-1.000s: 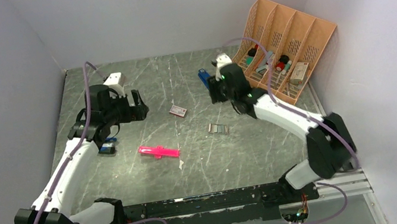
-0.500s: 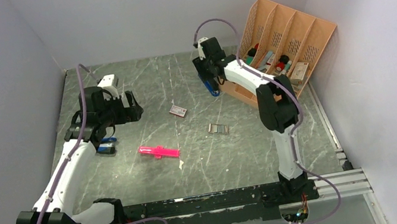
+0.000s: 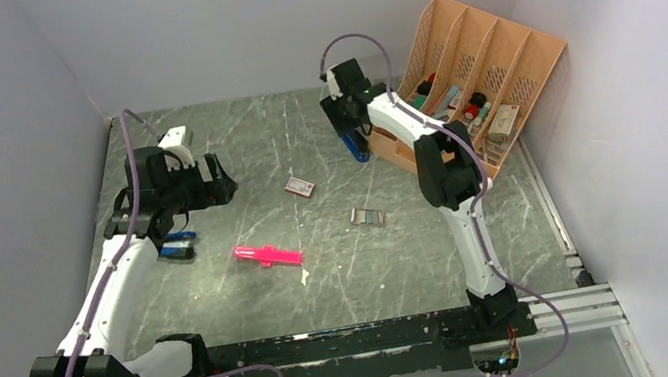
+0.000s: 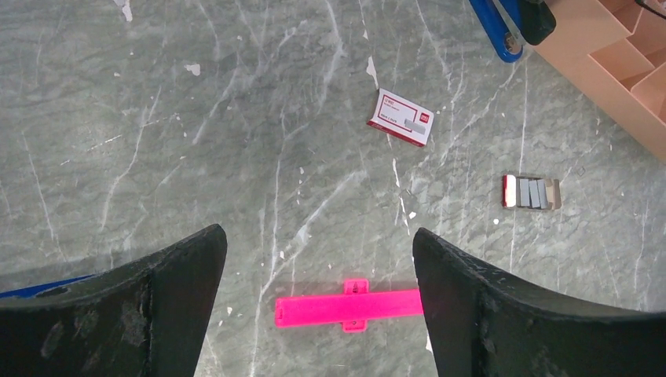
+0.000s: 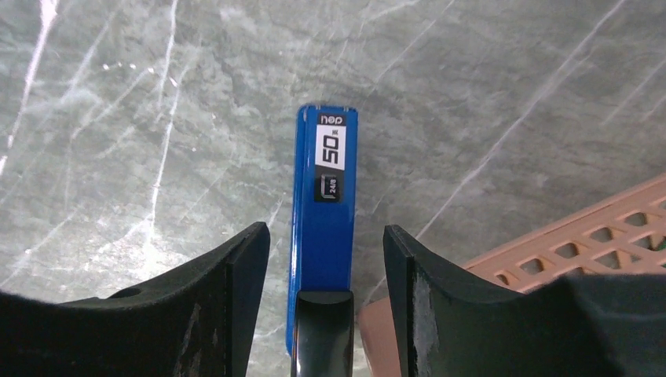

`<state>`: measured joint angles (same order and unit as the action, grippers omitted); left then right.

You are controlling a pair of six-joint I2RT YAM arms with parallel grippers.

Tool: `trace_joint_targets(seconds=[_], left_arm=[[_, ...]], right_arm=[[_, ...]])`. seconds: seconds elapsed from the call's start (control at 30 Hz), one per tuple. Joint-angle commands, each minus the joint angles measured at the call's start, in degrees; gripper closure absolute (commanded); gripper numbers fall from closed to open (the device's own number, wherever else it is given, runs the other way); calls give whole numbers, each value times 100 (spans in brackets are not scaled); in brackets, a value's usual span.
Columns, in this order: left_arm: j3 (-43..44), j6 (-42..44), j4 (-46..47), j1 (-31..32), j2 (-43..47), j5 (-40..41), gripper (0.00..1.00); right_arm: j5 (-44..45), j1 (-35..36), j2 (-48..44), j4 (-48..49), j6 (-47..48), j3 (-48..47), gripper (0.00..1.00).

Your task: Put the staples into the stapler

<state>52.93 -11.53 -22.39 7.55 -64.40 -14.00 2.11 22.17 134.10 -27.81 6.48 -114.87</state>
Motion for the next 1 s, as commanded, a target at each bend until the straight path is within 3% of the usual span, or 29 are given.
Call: trace_joint_targets(seconds=[0.0,0.23,0.57,0.8,0.97], left_arm=[[-54,36,121,-85,7,-235,8],[-72,19,164,-185,-2,-352,8],[-115,-29,235,-318,2,-548,9],[-179,-73,331,-448,53,-594,9],[-255,-119,422,-597,165,-577,9]], right_arm=[[-108,-63,228,-378,81,-251,41],[-293,-82,481,-550,125,-442,47],[-282,-73,240,-207,136,-183,77],[-318,50,-846,664,195,667,98],[-336,218,-1757,1086,217,1296,100]])
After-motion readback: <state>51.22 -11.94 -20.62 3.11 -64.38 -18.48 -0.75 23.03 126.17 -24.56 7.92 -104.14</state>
